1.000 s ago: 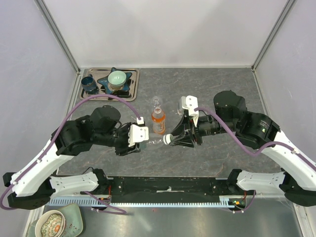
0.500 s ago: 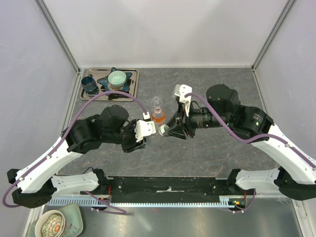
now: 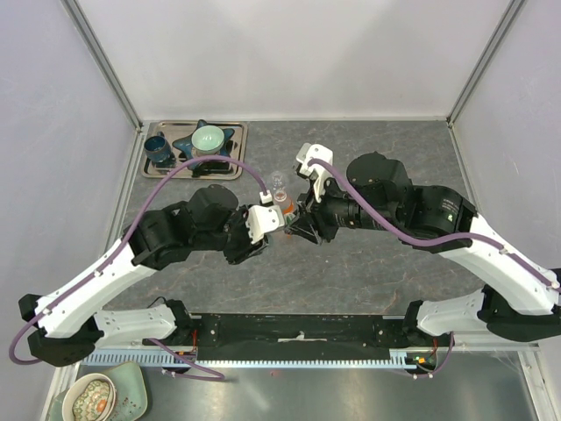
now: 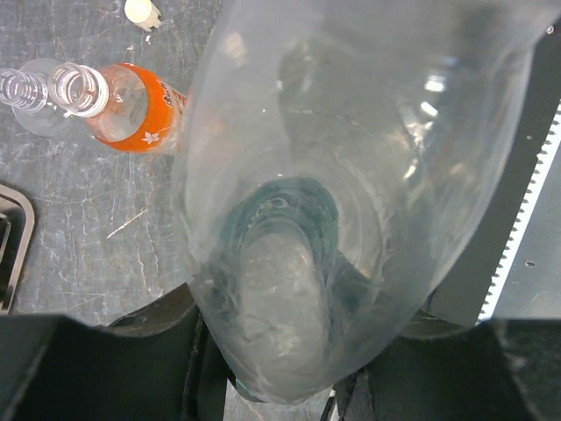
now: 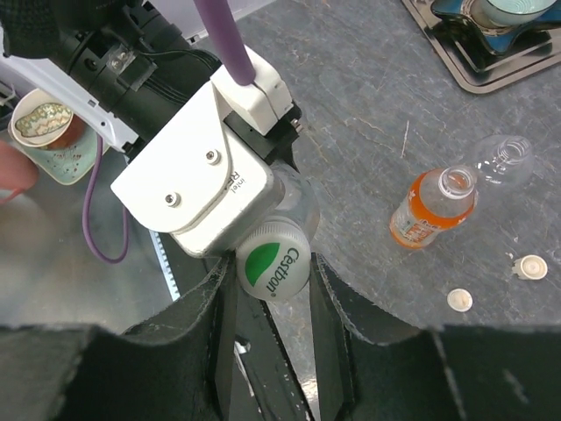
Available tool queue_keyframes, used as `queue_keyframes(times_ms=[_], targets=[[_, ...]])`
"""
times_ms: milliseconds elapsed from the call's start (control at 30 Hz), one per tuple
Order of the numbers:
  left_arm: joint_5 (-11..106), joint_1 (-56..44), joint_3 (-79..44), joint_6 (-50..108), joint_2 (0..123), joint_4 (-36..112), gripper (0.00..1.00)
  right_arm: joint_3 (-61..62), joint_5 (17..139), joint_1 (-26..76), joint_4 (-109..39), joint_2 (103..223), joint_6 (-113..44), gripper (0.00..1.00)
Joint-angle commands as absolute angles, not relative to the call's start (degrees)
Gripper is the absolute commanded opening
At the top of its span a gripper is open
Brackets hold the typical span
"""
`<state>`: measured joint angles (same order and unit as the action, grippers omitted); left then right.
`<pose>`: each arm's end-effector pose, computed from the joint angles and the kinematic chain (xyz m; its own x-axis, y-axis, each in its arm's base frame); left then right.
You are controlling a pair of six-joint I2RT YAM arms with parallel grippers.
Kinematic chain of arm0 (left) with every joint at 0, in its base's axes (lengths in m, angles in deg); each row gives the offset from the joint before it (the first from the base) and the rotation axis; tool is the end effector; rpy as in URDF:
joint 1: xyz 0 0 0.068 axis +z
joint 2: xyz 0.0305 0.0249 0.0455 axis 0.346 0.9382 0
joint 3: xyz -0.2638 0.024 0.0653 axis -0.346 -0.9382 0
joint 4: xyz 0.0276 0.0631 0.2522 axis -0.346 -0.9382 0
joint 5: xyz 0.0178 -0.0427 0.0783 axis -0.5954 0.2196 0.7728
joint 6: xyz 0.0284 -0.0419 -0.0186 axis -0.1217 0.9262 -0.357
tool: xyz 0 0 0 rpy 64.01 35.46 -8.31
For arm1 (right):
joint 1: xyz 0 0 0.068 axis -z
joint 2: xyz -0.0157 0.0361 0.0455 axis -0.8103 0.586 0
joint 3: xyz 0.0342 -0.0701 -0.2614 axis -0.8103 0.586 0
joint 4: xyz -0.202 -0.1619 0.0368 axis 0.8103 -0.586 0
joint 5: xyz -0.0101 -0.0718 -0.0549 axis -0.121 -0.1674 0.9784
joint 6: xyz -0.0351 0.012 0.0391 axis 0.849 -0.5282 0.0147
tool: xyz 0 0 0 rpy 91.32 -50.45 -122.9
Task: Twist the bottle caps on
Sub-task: Screw the bottle cap onto the plastic bottle.
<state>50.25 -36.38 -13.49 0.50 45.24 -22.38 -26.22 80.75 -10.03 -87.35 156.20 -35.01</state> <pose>0.0992 -0.1570 0.3957 -0.0967 0.6736 -0.7328 0.9396 0.3046 0.1560 0.0998 0.2135 0.4881 -0.3048 -0.3368 -0.8909 -0.9002 0.4073 0.1540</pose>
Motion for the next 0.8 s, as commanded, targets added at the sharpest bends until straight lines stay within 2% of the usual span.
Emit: queue_keyframes(times_ms=[0, 133, 267, 400, 767], targets=[[49.6, -36.4, -10.7, 8.5, 44.1, -2.0, 0.47, -24.4, 77.7, -12.8, -88.1, 158.9, -40.2, 0.19], [47.1, -36.3, -9.9, 11.5, 42.2, -1.7, 0.46, -28.2, 76.5, -12.8, -87.7, 161.1, -41.2, 0.18], [42.4, -36.4, -16.9, 11.7, 34.9, 8.2, 0.45, -35.7, 77.3, -13.6, -90.1, 164.6, -41.3, 0.17], [43.4, -36.3, -17.7, 14.2, 33.9, 8.2, 0.45, -37.0, 78.9, -15.1, -90.9, 165.7, -41.0, 0.17], [45.6, -36.3, -21.4, 16.6, 32.7, 12.8, 0.42, -39.8, 81.2, -18.3, -90.9, 166.5, -39.1, 0.3]])
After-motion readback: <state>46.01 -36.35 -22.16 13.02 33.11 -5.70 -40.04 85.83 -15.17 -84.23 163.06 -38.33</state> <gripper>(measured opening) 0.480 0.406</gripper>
